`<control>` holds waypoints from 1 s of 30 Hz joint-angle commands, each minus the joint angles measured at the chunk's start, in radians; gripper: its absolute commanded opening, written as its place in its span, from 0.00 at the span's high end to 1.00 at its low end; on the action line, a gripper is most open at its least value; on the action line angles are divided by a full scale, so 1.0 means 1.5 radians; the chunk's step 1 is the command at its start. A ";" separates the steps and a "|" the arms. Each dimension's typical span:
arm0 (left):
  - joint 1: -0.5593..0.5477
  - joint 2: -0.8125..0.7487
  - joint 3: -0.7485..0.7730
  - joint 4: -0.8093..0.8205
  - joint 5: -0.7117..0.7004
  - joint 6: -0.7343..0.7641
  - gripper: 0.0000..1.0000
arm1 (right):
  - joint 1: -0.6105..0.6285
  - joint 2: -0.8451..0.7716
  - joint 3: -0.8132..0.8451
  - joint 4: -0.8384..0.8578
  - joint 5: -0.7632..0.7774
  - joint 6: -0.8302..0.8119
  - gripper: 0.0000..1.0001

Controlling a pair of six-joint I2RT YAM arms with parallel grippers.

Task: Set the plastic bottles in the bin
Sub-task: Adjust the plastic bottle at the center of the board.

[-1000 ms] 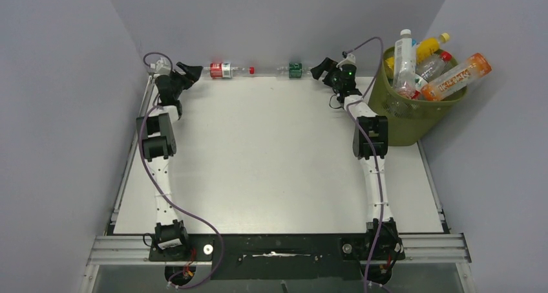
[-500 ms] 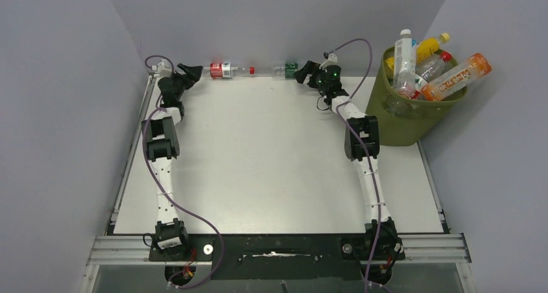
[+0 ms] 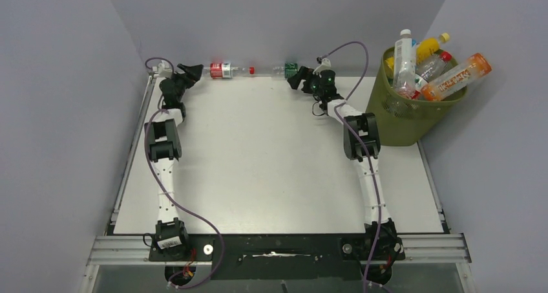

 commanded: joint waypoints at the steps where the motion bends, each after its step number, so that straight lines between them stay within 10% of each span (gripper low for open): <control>1: -0.008 0.035 0.064 0.032 0.011 -0.017 0.14 | -0.003 -0.063 -0.060 -0.016 -0.002 -0.001 0.02; 21: -0.063 0.039 0.061 0.061 0.018 -0.034 0.14 | -0.082 -0.174 -0.182 0.058 -0.017 0.036 0.02; 30: -0.077 0.070 0.122 0.039 0.026 -0.039 0.14 | -0.110 -0.106 -0.054 0.069 -0.001 0.051 0.02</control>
